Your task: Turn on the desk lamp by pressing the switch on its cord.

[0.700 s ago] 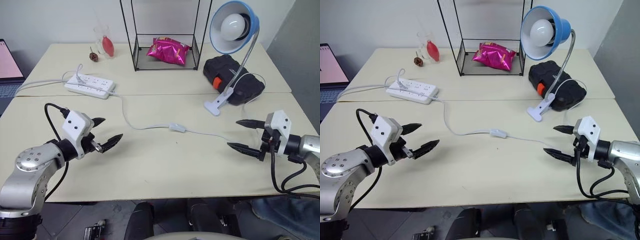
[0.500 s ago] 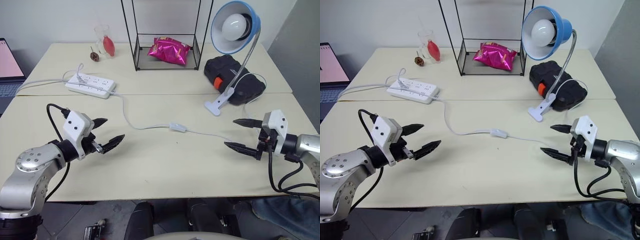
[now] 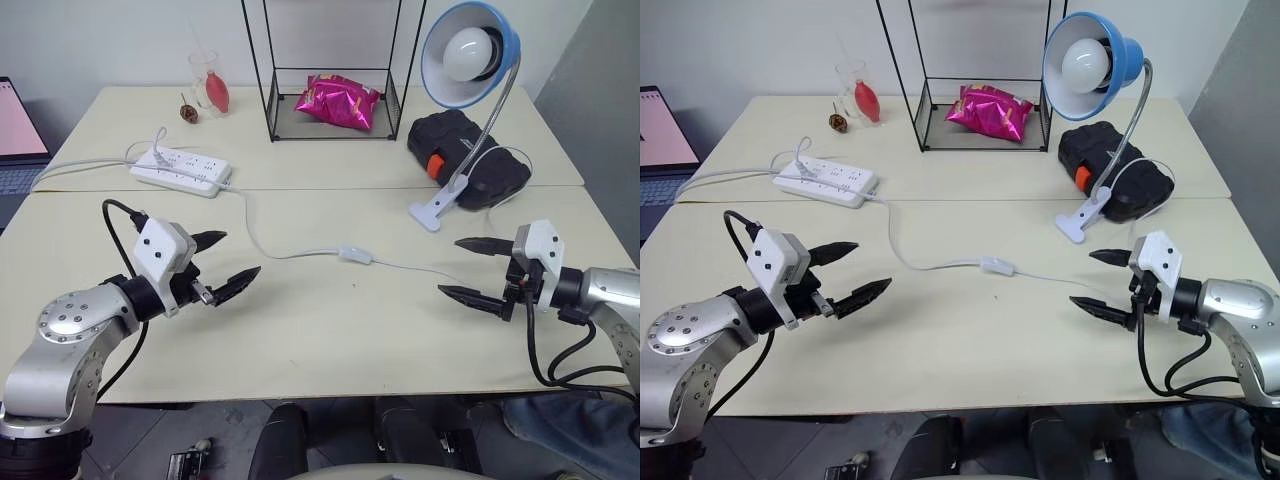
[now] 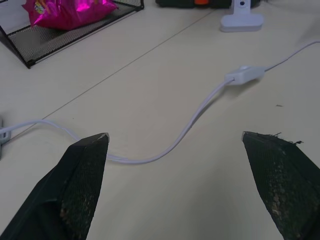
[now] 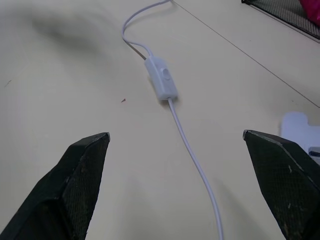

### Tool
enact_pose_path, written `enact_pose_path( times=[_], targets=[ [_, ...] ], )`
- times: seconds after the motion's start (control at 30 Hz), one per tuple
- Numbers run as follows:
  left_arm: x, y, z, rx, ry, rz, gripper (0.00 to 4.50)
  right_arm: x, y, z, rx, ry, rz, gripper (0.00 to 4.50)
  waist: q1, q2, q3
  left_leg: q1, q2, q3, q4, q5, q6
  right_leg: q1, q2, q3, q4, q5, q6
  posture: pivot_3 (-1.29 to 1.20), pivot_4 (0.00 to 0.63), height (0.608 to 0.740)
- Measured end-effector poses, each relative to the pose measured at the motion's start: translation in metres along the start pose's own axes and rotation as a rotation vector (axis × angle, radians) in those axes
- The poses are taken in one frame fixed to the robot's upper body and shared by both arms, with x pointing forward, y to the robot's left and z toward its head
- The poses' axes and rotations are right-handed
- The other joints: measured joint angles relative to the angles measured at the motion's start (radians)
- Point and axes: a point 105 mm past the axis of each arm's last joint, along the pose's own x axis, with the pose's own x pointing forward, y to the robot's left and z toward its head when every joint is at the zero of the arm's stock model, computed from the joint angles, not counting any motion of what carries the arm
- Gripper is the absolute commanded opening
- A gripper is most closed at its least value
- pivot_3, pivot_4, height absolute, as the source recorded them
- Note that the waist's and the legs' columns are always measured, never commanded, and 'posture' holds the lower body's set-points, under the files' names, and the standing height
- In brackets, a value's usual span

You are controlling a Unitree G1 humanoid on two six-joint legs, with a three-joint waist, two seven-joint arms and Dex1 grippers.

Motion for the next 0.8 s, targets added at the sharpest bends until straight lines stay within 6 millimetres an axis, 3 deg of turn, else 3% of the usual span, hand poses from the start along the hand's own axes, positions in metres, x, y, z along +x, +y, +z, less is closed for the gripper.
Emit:
enact_pose_path(
  times=[0.17,0.37,0.6,0.8],
  targets=[
    [0.014,0.001,0.013,0.016,-0.046,-0.076,4.43,0.004,0.006,0.003,-0.002,-0.004,0.012,4.50,0.002,0.000,0.000,0.000,-0.001,0.000,0.000,0.000,0.000,0.000,0.000,0.000,0.000,0.000,0.000,0.00,0.150,0.740],
    [0.046,-0.004,0.009,-0.003,-0.018,-0.253,4.43,0.008,0.012,0.003,0.073,-0.003,-0.040,4.50,0.005,0.000,0.000,-0.001,-0.001,0.000,0.001,0.000,0.000,-0.001,0.000,0.000,0.000,0.000,0.000,0.00,0.150,0.740],
    [0.101,-0.002,0.009,-0.065,0.004,-0.417,4.43,0.016,0.021,0.010,0.258,-0.007,-0.140,4.50,0.013,0.000,0.000,-0.004,-0.001,-0.002,0.001,0.000,0.000,-0.002,0.001,-0.001,0.000,0.002,-0.002,0.00,0.150,0.740],
    [0.133,-0.007,0.005,-0.087,0.057,-0.535,4.43,0.020,0.046,0.015,0.337,0.014,-0.128,4.50,0.014,0.000,0.000,-0.005,-0.001,-0.002,0.001,0.000,0.000,-0.004,0.001,-0.001,0.000,0.001,-0.002,0.00,0.150,0.740]
  ],
)
